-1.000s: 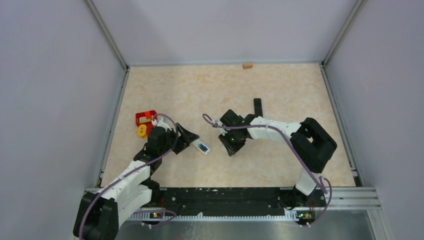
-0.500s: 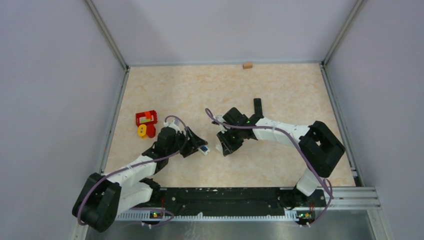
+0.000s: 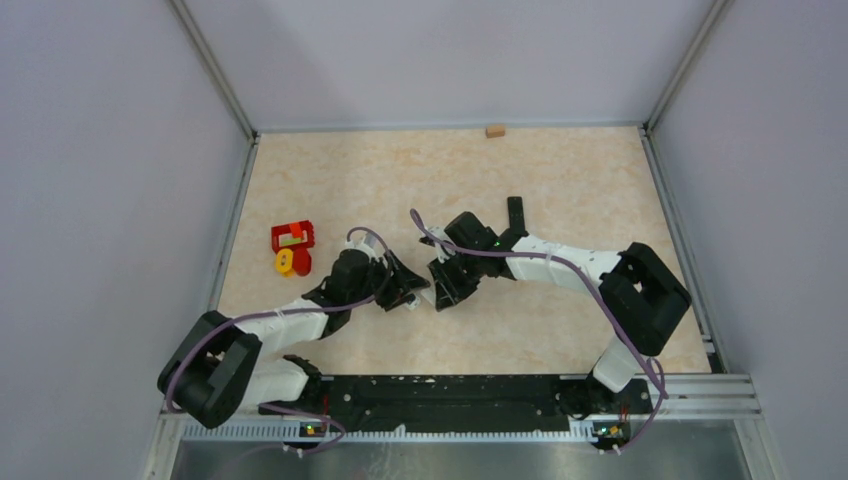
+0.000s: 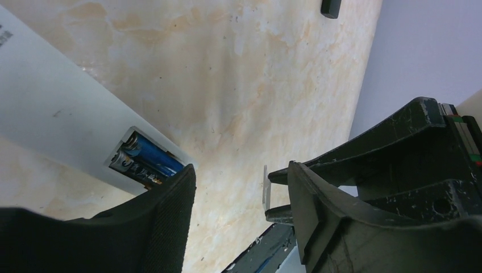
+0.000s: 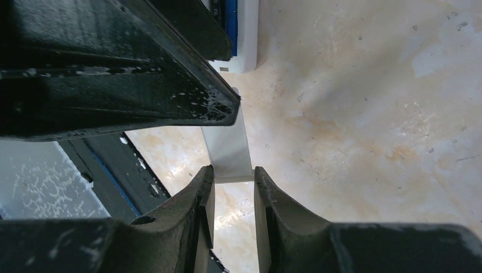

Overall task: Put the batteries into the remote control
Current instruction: Pick up the battery cover at the center of the board.

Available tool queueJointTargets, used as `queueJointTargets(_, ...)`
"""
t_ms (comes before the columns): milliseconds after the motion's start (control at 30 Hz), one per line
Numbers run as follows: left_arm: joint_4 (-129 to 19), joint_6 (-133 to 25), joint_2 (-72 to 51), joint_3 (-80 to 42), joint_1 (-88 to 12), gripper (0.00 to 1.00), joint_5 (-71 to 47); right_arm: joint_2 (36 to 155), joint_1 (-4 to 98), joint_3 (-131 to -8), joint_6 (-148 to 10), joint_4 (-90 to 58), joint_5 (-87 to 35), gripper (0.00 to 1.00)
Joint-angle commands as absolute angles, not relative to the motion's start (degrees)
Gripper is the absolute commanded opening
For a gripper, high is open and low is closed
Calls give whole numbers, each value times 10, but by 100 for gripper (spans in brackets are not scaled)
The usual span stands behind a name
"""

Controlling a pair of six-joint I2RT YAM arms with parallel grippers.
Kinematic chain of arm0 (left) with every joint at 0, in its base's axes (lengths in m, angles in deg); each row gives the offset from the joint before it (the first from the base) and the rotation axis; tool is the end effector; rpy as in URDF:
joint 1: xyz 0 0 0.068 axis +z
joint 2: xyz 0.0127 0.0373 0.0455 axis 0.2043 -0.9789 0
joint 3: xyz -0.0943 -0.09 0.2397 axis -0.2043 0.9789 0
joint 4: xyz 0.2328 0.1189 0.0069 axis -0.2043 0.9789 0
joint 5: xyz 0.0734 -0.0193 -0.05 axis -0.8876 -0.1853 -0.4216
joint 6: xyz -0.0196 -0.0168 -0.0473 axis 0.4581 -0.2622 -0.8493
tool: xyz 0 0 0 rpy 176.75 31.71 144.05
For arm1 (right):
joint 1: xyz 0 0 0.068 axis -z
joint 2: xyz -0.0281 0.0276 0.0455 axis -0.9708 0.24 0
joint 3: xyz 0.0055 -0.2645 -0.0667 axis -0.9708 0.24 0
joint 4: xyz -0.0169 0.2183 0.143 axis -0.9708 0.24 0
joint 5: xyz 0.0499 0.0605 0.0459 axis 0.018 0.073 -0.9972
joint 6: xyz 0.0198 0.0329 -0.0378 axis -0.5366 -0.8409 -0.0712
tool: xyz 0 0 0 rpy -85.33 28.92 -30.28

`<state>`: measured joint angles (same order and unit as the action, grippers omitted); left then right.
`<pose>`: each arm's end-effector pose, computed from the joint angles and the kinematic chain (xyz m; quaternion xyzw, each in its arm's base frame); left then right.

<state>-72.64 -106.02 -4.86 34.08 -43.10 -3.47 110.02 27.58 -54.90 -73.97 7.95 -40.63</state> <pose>0.1850 -0.1247 0.1524 -0.1715 0.8482 -0.4445 0.2316 0.2128 0.2610 0.1962 -0.3483 0.8803 0.2916 0.1366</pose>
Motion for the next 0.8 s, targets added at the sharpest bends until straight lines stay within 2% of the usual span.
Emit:
queueJointTargets(0,-775,-1080,-67,316,-440,61,-38,1084,274,-551,-747,47,-429,26)
queueJointTargets(200,-789,-1095,-75,319,-445,46,-31,1094,273,-562,-748,46,-431,26)
queueJointTargets(233,-788,-1101,-74,322,-445,38,-32,1102,272,-569,-751,43,-432,26)
queueJointTargets(433,-784,-1110,-73,322,-445,20,-33,1123,270,-581,-761,35,-436,26)
queueJointTargets(567,-769,-1108,-73,315,-445,3,-34,1130,270,-583,-768,27,-436,26)
queueJointTargets(600,-762,-1106,-72,312,-445,0,-35,1131,270,-583,-770,24,-435,26)
queueJointTargets(767,-732,-1103,-66,298,-446,0,-38,1138,269,-585,-781,21,-424,27)
